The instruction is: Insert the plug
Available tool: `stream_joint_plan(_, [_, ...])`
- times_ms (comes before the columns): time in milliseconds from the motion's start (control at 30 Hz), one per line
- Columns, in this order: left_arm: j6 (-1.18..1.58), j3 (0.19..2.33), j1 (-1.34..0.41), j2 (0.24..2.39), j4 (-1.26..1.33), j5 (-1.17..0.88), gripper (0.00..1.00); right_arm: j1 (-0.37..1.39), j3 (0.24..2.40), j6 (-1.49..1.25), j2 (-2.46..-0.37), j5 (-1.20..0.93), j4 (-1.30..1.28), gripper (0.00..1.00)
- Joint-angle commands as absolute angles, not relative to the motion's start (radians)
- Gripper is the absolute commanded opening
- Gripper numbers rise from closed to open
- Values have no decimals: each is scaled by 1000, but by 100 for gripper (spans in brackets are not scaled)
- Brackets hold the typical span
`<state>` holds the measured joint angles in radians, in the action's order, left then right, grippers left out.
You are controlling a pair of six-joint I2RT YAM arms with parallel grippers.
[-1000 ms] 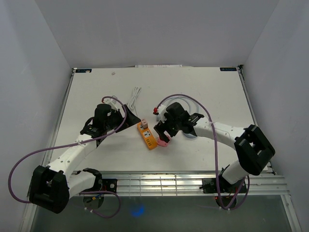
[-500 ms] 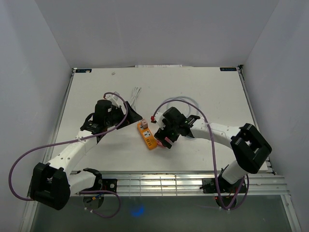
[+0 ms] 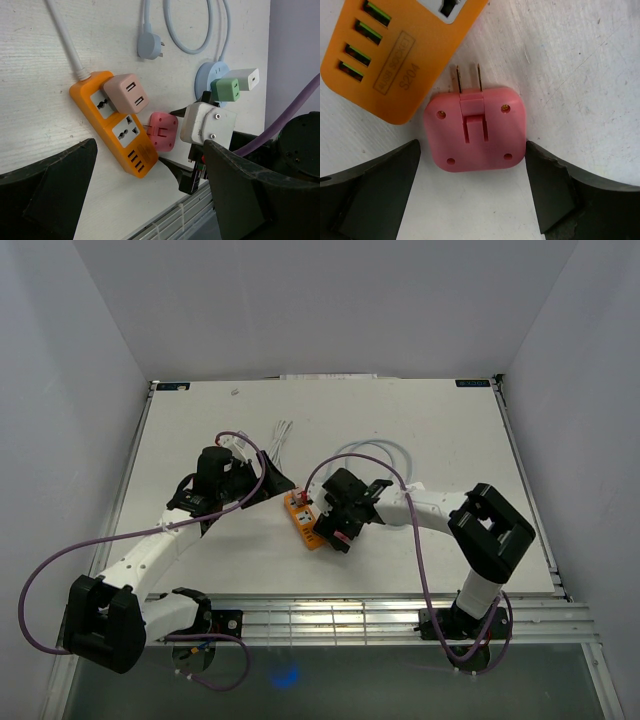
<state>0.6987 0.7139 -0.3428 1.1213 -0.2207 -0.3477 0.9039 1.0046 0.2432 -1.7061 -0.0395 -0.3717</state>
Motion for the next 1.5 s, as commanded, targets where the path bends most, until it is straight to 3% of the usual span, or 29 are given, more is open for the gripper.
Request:
stream_joint_plan(0, [680, 750, -347, 1112, -235, -336, 98, 917, 1054, 255, -1730, -14, -384, 89])
stream_joint_plan(133, [681, 744, -347, 1112, -236, -333, 98, 920, 1058, 261, -1733, -17, -364, 89])
stream_joint_plan(200, [684, 738, -347, 1111, -235, -331, 98, 920, 1061, 265, -1735, -23, -368, 99])
stream_joint_plan(233, [684, 736, -347, 1109, -236, -331, 98, 920, 1062, 265, -1741, -25, -373, 99])
stream_joint_plan(367, [681, 735, -347, 1101, -242, -336, 98, 920, 1054, 261, -1729, -18, -371, 68])
stream_joint_plan(633, [673, 779, -347, 1092, -284, -377, 98, 920, 930, 238, -1478, -3, -275, 53])
stream_joint_plan(833, [738, 799, -348, 1074, -290, -475, 98, 920, 890, 199, -1309, -23, -258, 52])
stream_joint_plan(1133, [981, 750, -475, 1063, -154, -471, 98, 920, 971, 147, -1292, -60, -296, 53])
stream_joint_plan(1467, [1063, 735, -567, 1134, -42, -494, 98, 920, 1006, 110, -1284, -115, -242, 54])
